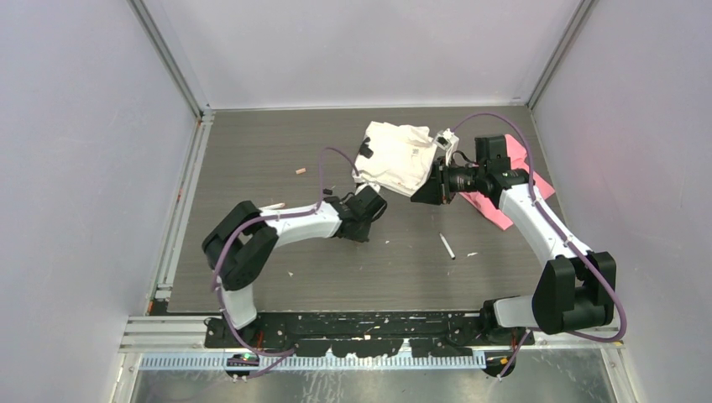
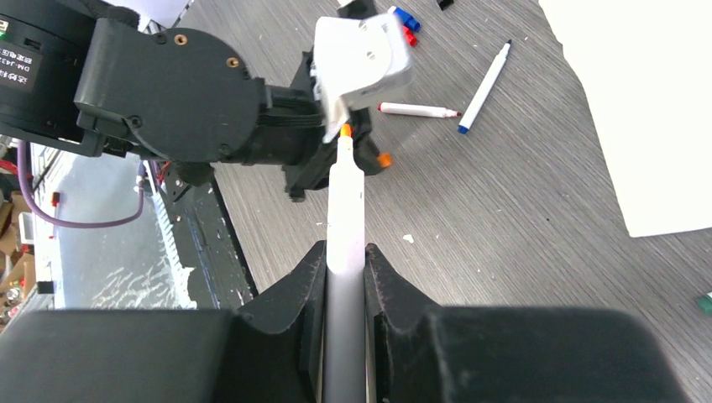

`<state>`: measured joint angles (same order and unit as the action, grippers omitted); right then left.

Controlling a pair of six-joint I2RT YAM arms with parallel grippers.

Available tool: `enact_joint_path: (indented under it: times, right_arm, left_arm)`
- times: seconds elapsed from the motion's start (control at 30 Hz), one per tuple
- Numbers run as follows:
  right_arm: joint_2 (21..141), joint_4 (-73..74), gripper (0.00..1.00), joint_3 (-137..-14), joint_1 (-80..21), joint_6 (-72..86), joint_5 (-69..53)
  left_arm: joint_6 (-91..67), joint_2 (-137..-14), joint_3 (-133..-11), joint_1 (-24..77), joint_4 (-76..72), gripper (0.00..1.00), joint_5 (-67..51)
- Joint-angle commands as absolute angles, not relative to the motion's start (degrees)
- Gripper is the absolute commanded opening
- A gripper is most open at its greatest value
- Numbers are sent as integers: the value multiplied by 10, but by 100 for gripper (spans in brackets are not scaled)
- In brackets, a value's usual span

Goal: Insert the pens into the pen caps
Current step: Move the pen cap to the center of the board.

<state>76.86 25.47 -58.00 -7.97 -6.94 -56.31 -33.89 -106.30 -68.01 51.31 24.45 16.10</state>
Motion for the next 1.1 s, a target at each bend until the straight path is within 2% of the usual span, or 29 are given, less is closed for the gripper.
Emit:
enact_joint_path:
  times: [0.0,0.17,0.3,0.37,0.57,0.73,0.87,0.97,1.0,1.07]
  right_arm:
    - [751,234,1,-600,-79,-60,-579]
    - [750,232,1,-599,-79,-58,-582]
    - [750,229,1,-598,-79,-54,-584]
    - [750,229,1,-598,-80,-54,-584]
    - [749,227,1,-597,-80,-52,-587]
    - [749,226,1,-597,-80,-51,-590]
    - [749,225,1,-597,-80,-50,-591]
    - [749,225,1,-597,-79,-49,-594]
    - [749,224,1,-596,-79,-49,-594]
    - [748,223,1,-596,-79,-48,-595]
  left_arm:
    - [-200,-1004,-601,504,228,6,78]
    - [-113,-967,-554,479,224,4,6]
    - [-86,-970,-560,461,251,9,-29]
    - [-90,-975,-566,453,256,14,-32]
    - [-122,-963,-588,448,291,37,41]
    - [-144,-908,-589,447,300,40,73]
    - [-180,-840,-564,447,286,36,34]
    - [-232,-795,-524,447,250,7,-5]
    - [-248,-788,-512,447,240,2,-23]
    - [-284,-782,-486,447,214,1,-53]
